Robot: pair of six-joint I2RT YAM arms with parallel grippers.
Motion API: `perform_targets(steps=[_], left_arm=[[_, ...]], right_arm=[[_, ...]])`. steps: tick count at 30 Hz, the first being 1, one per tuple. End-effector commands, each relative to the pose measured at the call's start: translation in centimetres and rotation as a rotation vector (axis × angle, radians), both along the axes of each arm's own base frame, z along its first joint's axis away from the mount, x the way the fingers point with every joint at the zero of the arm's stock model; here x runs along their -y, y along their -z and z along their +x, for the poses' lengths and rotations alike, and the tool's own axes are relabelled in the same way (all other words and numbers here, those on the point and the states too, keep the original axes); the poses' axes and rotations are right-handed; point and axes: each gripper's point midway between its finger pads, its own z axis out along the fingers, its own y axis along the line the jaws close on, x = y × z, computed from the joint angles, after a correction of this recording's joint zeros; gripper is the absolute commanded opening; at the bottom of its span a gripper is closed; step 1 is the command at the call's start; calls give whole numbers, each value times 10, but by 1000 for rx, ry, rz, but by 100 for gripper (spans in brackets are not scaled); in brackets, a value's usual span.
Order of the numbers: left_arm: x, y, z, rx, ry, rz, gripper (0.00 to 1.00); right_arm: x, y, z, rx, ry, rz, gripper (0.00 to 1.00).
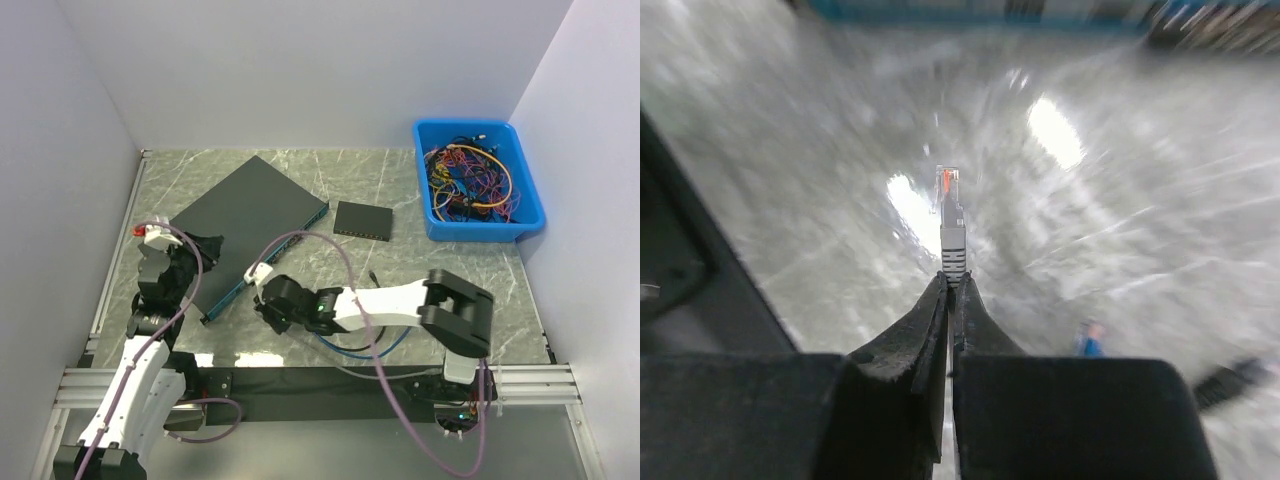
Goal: Insert the plug into the switch port
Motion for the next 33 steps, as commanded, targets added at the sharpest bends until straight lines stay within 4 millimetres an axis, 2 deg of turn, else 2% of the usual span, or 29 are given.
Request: perform_targets(steps=[1,7,15,18,25,29,33], left_arm=[[36,-8,-16,19,196,-108,36],[74,-16,-39,38,417,-242,37],[96,-20,-61,46,539,-317,33],[99,-19,-63,32,559,-321,31],[101,1,-58,-36,535,-303,34],[97,7,-54,-48,497,-289,47],[96,8,-54,-44,489,-293,50]], right_arm=[[0,-69,22,120,65,138,0],[16,-101,39,176,129,189,0],[23,-122,51,203,174,238,0],[23,-125,54,202,183,245,0],[25,-133,56,204,195,267,0],[26,-137,55,205,194,273,0],[27,-136,56,205,197,270,0]])
